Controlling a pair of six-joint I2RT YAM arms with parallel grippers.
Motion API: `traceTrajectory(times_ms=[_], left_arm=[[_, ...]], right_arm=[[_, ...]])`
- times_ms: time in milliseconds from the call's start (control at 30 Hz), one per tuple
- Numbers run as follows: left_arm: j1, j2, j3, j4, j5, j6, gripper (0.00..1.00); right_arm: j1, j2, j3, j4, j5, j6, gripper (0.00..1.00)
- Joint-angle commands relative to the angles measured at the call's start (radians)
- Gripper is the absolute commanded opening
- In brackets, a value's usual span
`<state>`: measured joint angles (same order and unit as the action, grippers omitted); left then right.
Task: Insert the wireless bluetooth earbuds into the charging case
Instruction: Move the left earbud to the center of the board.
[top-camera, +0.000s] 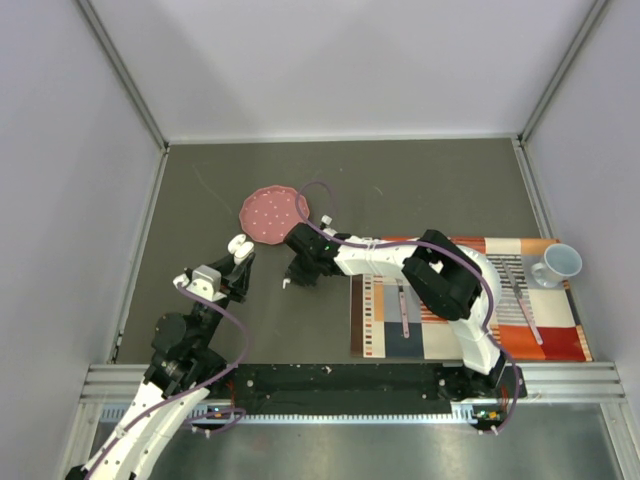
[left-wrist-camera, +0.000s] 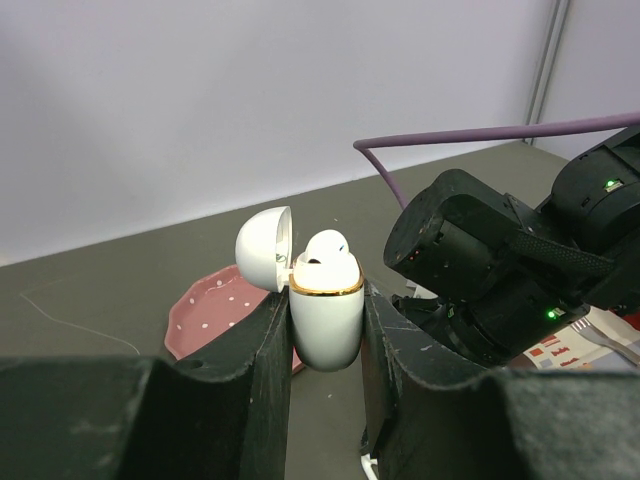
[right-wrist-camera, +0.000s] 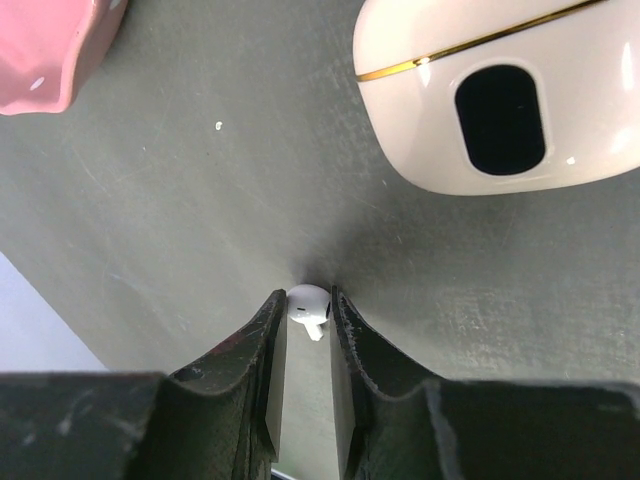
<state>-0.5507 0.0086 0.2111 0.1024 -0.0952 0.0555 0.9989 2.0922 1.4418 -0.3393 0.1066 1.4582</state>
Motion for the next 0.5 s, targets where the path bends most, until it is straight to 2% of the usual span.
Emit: traceTrajectory(times_ms=[0, 467], left_arm=[[-0.002, -0.173, 0.014, 0.031, -0.011, -0.002, 0.00], [-0.002, -0.173, 0.014, 0.028, -0.018, -0.005, 0.00]], right_arm=[[0.001, 0.023, 0.037, -0.014, 0.001, -0.013, 0.20], [0.001, -0.049, -0.038, -0.017, 0.070, -0.051, 0.16]])
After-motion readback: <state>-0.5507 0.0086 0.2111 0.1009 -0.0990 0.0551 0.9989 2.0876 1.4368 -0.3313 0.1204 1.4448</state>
